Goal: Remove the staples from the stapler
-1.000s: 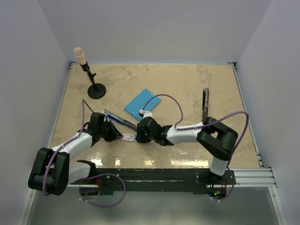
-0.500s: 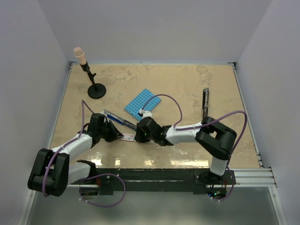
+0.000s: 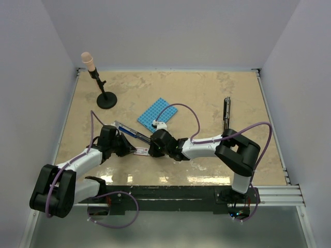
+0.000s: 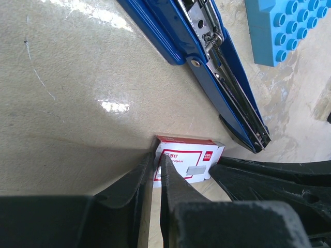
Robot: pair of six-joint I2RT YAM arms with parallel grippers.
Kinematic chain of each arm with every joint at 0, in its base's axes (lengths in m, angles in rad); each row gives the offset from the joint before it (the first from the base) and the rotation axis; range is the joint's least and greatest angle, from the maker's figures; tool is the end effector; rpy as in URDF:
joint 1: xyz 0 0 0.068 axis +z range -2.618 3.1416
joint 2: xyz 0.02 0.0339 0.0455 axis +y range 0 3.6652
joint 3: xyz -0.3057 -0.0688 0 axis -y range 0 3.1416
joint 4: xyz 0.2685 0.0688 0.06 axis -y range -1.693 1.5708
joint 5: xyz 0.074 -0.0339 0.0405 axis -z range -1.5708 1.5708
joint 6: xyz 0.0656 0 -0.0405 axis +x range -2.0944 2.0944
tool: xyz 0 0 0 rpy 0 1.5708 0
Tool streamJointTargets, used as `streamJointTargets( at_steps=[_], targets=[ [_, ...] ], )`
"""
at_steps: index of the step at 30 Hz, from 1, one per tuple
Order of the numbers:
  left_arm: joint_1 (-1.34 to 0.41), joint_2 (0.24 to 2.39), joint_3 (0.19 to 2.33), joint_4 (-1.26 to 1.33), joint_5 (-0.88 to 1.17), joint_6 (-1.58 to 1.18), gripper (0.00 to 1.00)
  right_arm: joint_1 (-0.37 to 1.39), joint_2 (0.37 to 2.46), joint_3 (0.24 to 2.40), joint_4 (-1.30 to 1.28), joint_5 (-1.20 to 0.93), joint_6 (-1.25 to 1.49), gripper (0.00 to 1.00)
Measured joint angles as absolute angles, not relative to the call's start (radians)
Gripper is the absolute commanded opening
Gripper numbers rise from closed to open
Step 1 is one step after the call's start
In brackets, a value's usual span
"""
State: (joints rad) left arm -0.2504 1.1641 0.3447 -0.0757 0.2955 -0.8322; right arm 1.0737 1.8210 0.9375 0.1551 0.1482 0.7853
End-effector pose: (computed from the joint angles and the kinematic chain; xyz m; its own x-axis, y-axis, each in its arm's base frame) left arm 0.2004 -0.0710 0.1323 -0.8147 -0.5218 -0.2531 -0.2806 0.7366 -0.6154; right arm 0.2069 0.3611 0.1478 -0.8020 -0.0118 -0.5972 -0.3532 0.8157 0.4581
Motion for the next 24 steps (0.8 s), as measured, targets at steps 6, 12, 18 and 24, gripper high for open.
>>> streamJointTargets(
  at_steps=[6,12,18,24],
  targets=[
    [-0.268,1.155,0.342,-0.076,0.272,-0.850,0.14,1.077,1.822,0.944,0.144,0.156,0.789,0.13],
    [-0.289,1.125,0.332,-0.090,0.239,-0.875,0.20,1.078,1.820,0.944,0.145,0.160,0.793,0.18],
    [-0.312,1.101,0.342,-0.150,0.240,-0.879,0.28,1.078,1.809,0.928,0.152,0.173,0.793,0.23],
    [-0.328,1.101,0.369,-0.225,0.250,-0.874,0.31,1.080,1.761,0.891,0.148,0.175,0.783,0.27]
  ],
)
